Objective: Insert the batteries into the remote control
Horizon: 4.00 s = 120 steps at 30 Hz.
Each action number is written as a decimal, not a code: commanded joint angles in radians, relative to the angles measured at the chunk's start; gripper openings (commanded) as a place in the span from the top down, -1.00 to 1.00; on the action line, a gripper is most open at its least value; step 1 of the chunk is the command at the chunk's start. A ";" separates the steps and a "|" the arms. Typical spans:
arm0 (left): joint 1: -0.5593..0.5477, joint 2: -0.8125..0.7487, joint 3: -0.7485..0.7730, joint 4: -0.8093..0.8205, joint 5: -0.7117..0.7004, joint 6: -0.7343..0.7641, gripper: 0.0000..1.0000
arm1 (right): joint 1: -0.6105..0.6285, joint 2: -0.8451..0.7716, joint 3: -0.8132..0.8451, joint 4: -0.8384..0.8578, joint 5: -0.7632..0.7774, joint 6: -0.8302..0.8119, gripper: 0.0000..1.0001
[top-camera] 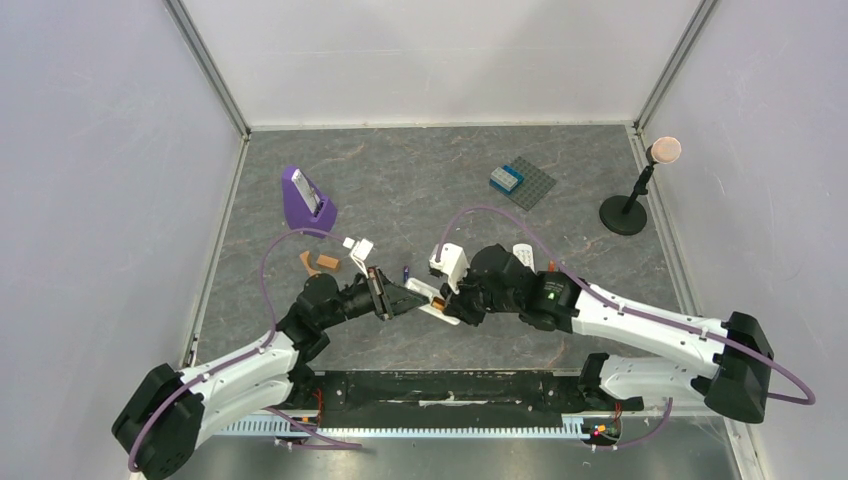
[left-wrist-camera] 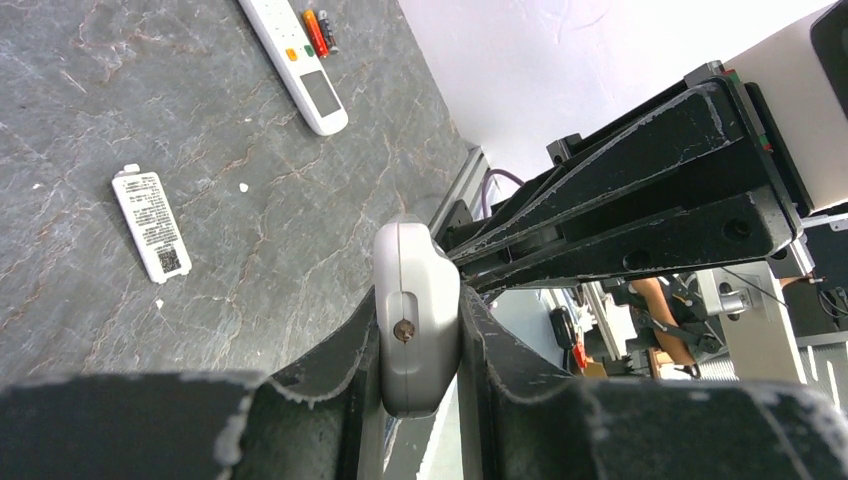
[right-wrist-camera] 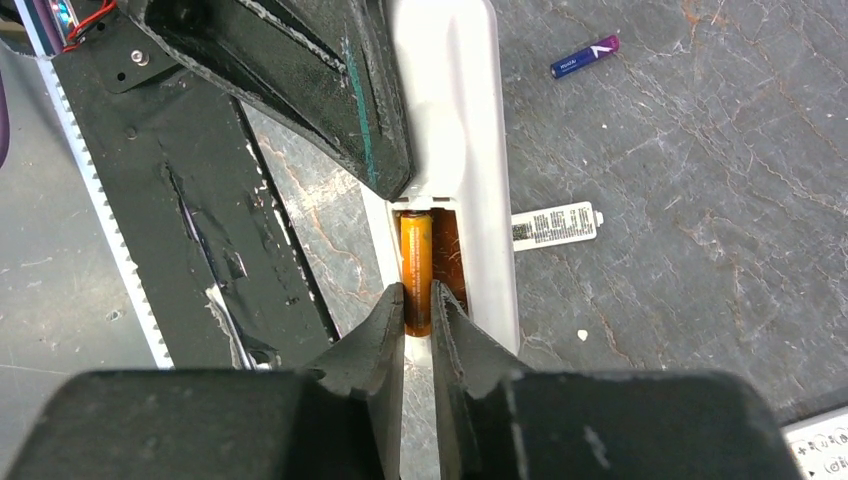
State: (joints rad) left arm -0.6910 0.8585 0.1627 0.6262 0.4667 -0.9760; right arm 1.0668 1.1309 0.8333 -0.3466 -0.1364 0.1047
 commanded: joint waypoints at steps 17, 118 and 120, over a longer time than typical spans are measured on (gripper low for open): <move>-0.003 -0.074 0.001 0.112 -0.041 -0.036 0.96 | 0.010 0.049 0.152 -0.067 0.021 0.000 0.38; -0.003 -0.094 0.073 0.414 -0.162 -0.496 0.96 | -0.008 -0.331 -0.367 0.651 0.337 1.251 0.07; -0.004 -0.094 0.072 0.413 -0.155 -0.487 0.96 | -0.008 -0.329 -0.364 0.649 0.336 1.253 0.11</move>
State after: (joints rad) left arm -0.6914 0.7773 0.2031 0.9272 0.2897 -1.4242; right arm 1.0599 0.7876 0.4713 0.3508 0.2062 1.3598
